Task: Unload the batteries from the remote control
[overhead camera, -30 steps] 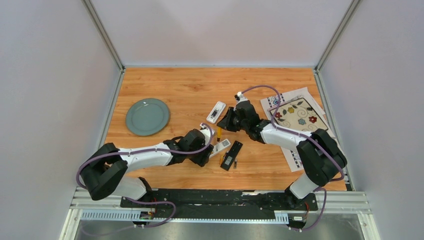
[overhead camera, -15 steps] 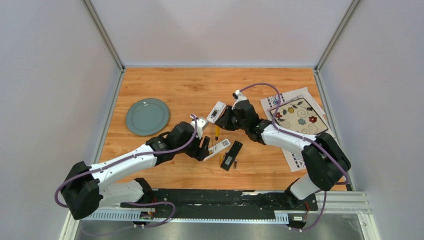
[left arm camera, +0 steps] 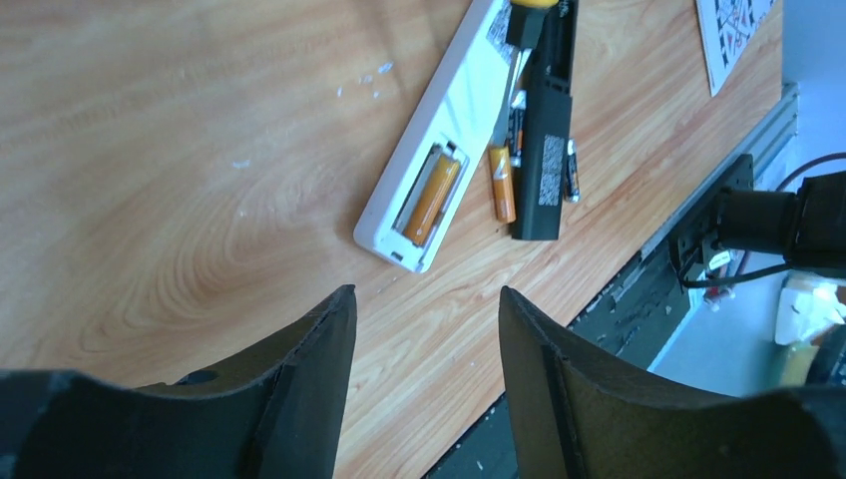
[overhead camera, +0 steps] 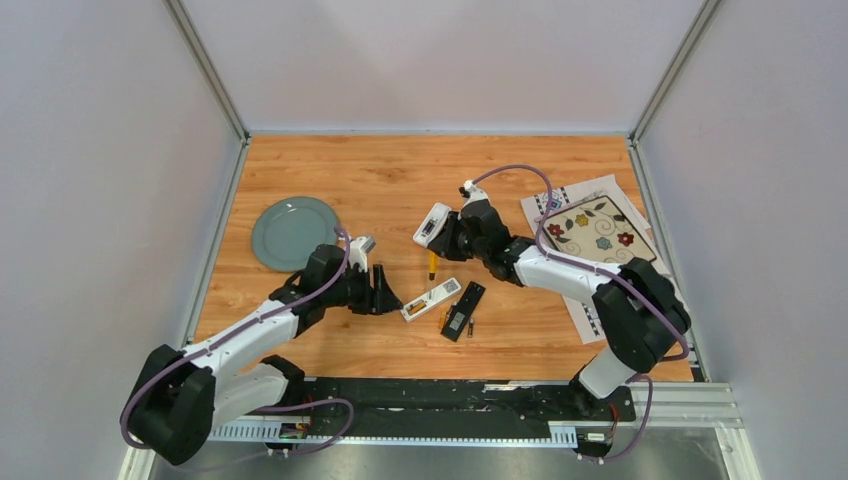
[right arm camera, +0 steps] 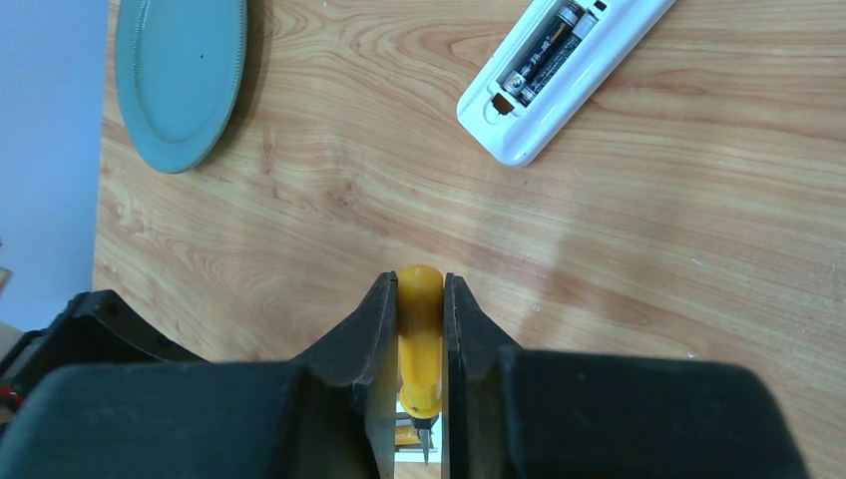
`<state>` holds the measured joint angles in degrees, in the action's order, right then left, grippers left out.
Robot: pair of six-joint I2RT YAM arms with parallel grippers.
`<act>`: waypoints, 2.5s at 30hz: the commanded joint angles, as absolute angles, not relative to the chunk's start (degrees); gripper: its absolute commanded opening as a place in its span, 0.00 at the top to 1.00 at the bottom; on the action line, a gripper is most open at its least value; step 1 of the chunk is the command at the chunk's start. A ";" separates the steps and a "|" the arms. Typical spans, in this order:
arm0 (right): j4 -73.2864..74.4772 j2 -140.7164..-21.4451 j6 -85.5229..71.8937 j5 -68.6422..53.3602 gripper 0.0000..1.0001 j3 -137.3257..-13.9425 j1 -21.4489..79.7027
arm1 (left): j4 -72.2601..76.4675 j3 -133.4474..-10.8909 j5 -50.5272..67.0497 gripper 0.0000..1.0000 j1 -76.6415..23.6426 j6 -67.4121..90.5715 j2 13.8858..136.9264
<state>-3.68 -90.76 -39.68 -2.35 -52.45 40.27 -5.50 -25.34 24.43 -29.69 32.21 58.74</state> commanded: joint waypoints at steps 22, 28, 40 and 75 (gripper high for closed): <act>-7.03 -96.33 -39.90 -2.72 1.00 -56.69 43.42 | 5.01 -23.55 27.42 0.55 -28.48 36.21 76.46; -7.12 -95.62 -39.81 -2.29 1.00 -57.13 43.77 | 5.80 -24.34 27.33 0.57 -28.48 36.21 78.05; -6.06 -92.11 -39.03 4.30 1.00 -55.55 44.12 | 5.54 -25.66 27.25 0.59 -28.48 36.04 78.57; -11.86 -96.15 -39.90 -4.92 1.00 -55.11 44.38 | 8.17 -25.40 28.56 0.63 -28.48 36.21 82.53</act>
